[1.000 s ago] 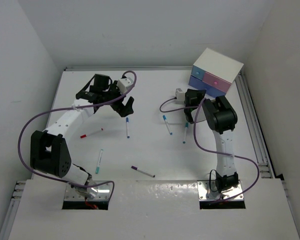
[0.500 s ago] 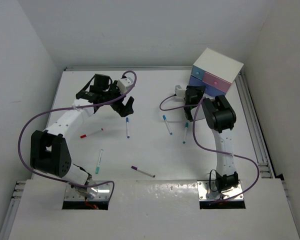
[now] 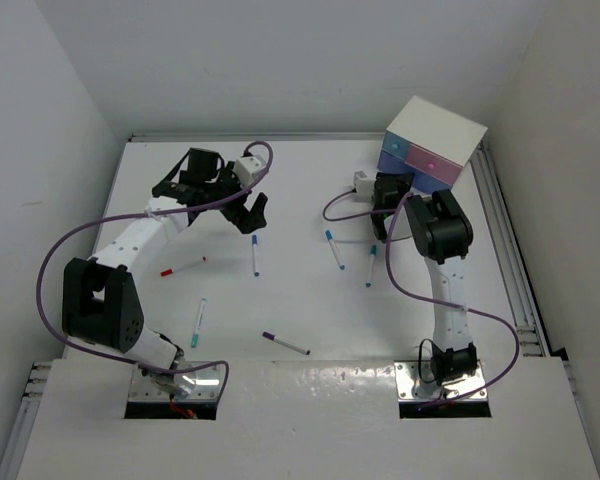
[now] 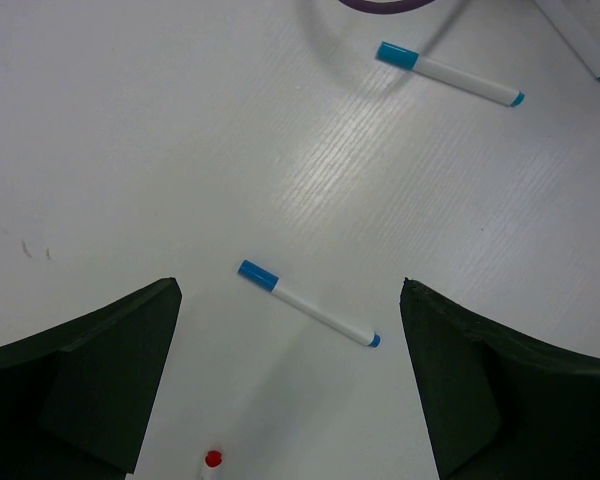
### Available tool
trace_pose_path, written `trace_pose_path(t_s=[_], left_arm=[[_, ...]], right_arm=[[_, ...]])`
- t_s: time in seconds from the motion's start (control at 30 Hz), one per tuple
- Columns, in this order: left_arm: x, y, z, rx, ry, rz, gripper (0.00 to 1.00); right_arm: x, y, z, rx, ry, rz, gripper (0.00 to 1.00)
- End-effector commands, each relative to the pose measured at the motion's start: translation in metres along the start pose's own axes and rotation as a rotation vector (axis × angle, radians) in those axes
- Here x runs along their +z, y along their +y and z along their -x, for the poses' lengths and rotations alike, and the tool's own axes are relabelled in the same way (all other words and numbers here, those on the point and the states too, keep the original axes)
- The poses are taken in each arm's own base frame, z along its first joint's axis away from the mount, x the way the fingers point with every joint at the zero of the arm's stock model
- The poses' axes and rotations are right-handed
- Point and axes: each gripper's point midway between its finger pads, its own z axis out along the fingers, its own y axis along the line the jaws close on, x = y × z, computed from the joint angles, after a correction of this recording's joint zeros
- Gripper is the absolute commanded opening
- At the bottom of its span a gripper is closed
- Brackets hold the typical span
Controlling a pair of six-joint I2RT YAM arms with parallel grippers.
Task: Sort the stationery into containers
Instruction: Open the drawer in the storage box.
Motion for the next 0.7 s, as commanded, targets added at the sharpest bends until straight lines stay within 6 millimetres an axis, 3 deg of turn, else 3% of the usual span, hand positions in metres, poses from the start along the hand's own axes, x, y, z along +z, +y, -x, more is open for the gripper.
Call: trace_pose_path(t_s=[0.0, 0.3, 0.67], left_arm=[[-0.0043, 0.0084, 0.0198, 0.023, -0.054, 0.010, 0.98], [-0.0054, 0.0090, 0.0202, 0.026, -0.058, 0.011, 0.98], [-0.0051, 0.0097, 0.0176, 0.022, -0.055, 0.012, 0.98]], right_arm=[[0.0076, -0.0153, 0.0022, 0.044, -0.007, -0.058, 0.39], [0.0094, -0.0162, 0.0024, 0.037, -0.010, -0.061, 0.32], [0.0039, -0.0149, 0.0037, 0.033, -0.013, -0.058, 0.00]])
